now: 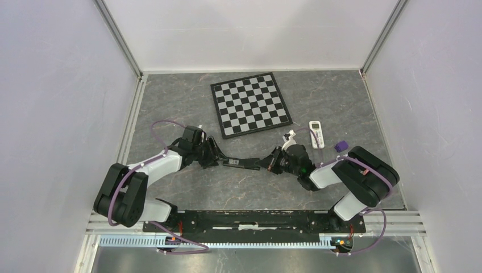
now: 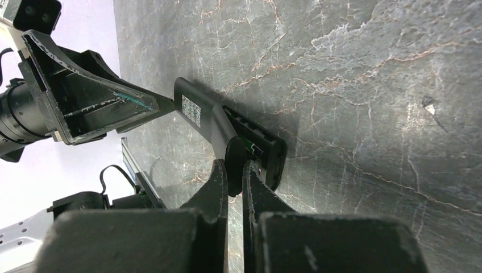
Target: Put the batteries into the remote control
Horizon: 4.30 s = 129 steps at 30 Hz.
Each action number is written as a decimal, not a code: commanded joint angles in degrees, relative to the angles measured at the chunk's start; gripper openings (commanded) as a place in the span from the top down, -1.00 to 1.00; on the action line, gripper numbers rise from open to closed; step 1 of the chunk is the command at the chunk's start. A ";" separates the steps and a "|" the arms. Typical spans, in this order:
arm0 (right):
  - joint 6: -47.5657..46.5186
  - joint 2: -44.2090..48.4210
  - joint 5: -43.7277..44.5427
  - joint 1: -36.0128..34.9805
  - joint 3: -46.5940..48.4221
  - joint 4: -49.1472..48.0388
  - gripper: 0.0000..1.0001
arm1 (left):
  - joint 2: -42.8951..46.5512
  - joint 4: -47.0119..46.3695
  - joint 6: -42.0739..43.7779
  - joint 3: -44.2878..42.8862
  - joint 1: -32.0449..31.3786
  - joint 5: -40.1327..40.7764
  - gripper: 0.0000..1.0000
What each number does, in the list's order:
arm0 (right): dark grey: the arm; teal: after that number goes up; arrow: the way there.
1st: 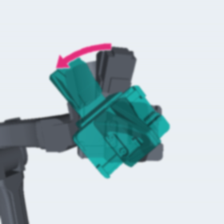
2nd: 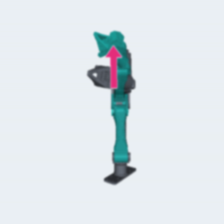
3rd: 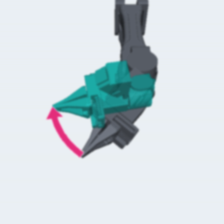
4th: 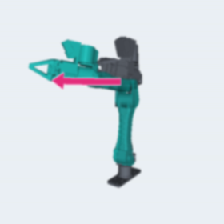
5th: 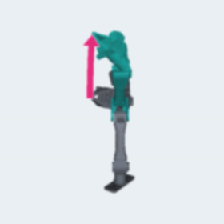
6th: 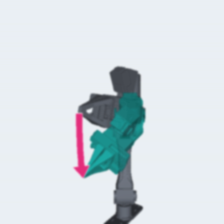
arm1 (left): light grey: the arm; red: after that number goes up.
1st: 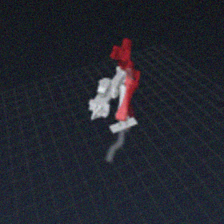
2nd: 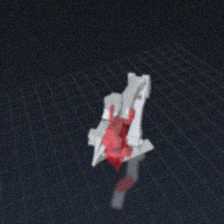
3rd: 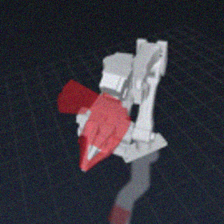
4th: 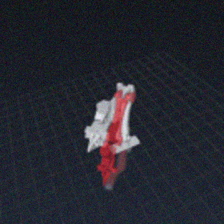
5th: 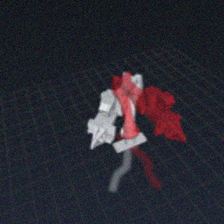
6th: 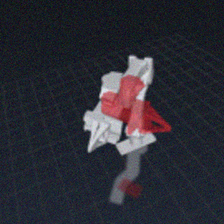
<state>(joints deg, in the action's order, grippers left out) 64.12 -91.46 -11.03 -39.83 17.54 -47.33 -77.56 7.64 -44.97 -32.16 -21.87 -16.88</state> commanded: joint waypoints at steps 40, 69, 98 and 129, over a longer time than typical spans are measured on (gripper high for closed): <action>-4.04 6.00 5.29 -0.38 0.55 4.62 1.00 | -4.46 -3.16 1.29 -2.55 0.13 -2.11 -0.07; -8.99 -2.20 -2.51 1.19 8.32 11.23 0.68 | -5.75 -2.31 2.47 -3.52 0.15 -2.98 0.00; -12.65 6.74 0.26 2.17 10.09 21.81 0.01 | -4.64 0.52 3.04 -4.94 0.14 0.22 -0.04; -26.93 0.93 7.22 -2.03 15.32 28.24 0.38 | -6.35 2.98 2.90 -3.96 0.15 2.21 -0.02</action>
<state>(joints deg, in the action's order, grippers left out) 40.32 -91.18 -7.57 -40.56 32.05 -21.28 -82.89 9.85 -43.79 -36.05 -21.82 -15.46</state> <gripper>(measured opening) 0.330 0.511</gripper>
